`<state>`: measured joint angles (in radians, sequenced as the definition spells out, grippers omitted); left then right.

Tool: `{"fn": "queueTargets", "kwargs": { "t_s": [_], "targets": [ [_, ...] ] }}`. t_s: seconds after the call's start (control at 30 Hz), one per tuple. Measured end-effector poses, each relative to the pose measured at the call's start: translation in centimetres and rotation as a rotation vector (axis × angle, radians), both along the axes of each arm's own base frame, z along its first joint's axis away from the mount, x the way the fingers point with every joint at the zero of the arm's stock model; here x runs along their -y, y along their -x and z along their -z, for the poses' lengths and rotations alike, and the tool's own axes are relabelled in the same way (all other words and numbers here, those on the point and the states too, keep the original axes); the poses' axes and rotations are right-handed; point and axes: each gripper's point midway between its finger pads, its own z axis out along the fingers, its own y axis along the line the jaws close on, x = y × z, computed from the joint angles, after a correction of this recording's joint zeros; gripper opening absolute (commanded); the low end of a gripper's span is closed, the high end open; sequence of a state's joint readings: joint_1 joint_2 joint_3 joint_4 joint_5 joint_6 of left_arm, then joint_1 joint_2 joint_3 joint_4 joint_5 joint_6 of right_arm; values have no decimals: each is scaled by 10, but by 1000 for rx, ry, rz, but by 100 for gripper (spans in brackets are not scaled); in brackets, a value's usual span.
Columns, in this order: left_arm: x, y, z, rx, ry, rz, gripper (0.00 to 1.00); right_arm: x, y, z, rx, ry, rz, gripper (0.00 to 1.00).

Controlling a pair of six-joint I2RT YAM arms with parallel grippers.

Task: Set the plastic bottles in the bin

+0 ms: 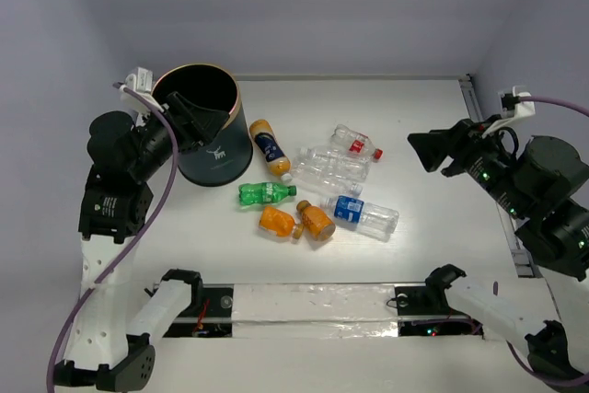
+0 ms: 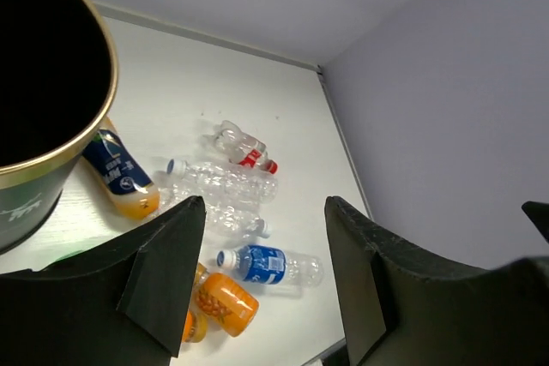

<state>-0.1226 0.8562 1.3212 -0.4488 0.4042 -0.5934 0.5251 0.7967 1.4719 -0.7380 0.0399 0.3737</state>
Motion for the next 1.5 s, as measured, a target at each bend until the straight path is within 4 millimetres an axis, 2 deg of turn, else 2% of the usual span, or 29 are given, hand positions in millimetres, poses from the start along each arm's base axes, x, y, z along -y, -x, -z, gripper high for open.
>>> {"fn": "queueTargets", "kwargs": {
  "t_s": [0.03, 0.07, 0.1, 0.13, 0.2, 0.23, 0.33, 0.43, 0.5, 0.57, 0.63, 0.7, 0.8, 0.87, 1.03, 1.1, 1.17, 1.23, 1.27, 1.3, 1.37, 1.43, 1.5],
  "targets": [
    [2, 0, 0, 0, 4, 12, 53, 3, 2, 1, -4, 1, 9, 50],
    [4, 0, -1, 0, 9, 22, 50, 6, 5, 2, -8, -5, 19, 29],
    [7, 1, -2, 3, 13, 36, 46, 7, 6, 2, -9, -10, 22, 20],
    [10, 3, -4, 12, 20, 54, 36, 9, 9, 3, -12, -19, 27, 12],
    [18, 6, -11, 34, 39, 92, 24, 13, 13, 8, -20, -22, 34, 0],
    [23, 9, -13, 44, 47, 114, 16, 14, 15, 12, -28, -20, 35, 0],
    [49, 20, -16, 50, 58, 201, 3, 15, 16, 23, -61, -15, 43, 0],
    [93, 39, -10, 25, 56, 331, 0, 15, 13, 34, -92, 0, 55, 0],
    [124, 52, 3, -18, 41, 397, 0, 17, 12, 40, -110, 10, 64, 0],
    [150, 57, 24, -77, 2, 409, 0, 18, 12, 44, -125, 15, 73, 0],
    [166, 58, 49, -137, -46, 391, 0, 18, 10, 50, -142, 19, 82, 0],
    [174, 51, 89, -222, -112, 342, 0, 17, 8, 63, -172, 33, 88, 0],
    [162, 44, 155, -354, -212, 234, 9, 13, 5, 90, -236, 55, 83, 0],
    [147, 44, 186, -421, -264, 165, 21, 9, 5, 108, -281, 66, 69, 0],
    [123, 53, 228, -528, -311, 65, 36, -6, 9, 138, -357, 76, -2, 0],
    [113, 63, 242, -571, -318, 46, 49, -12, 11, 151, -387, 80, -36, 2],
    [104, 77, 255, -620, -300, 33, 70, -18, 13, 163, -416, 84, -67, 7],
    [93, 91, 268, -672, -264, 18, 79, -23, 14, 175, -443, 90, -94, 19],
    [90, 97, 273, -696, -235, 11, 80, -25, 14, 179, -453, 96, -109, 28],
    [85, 103, 280, -723, -216, 1, 81, -28, 14, 182, -463, 102, -123, 49],
    [79, 112, 293, -775, -181, -25, 88, -34, 13, 185, -472, 109, -153, 67],
    [75, 116, 303, -817, -160, -55, 92, -41, 11, 187, -476, 113, -188, 82],
    [75, 116, 310, -846, -141, -84, 97, -49, 9, 189, -482, 116, -227, 87]
  ]
}}
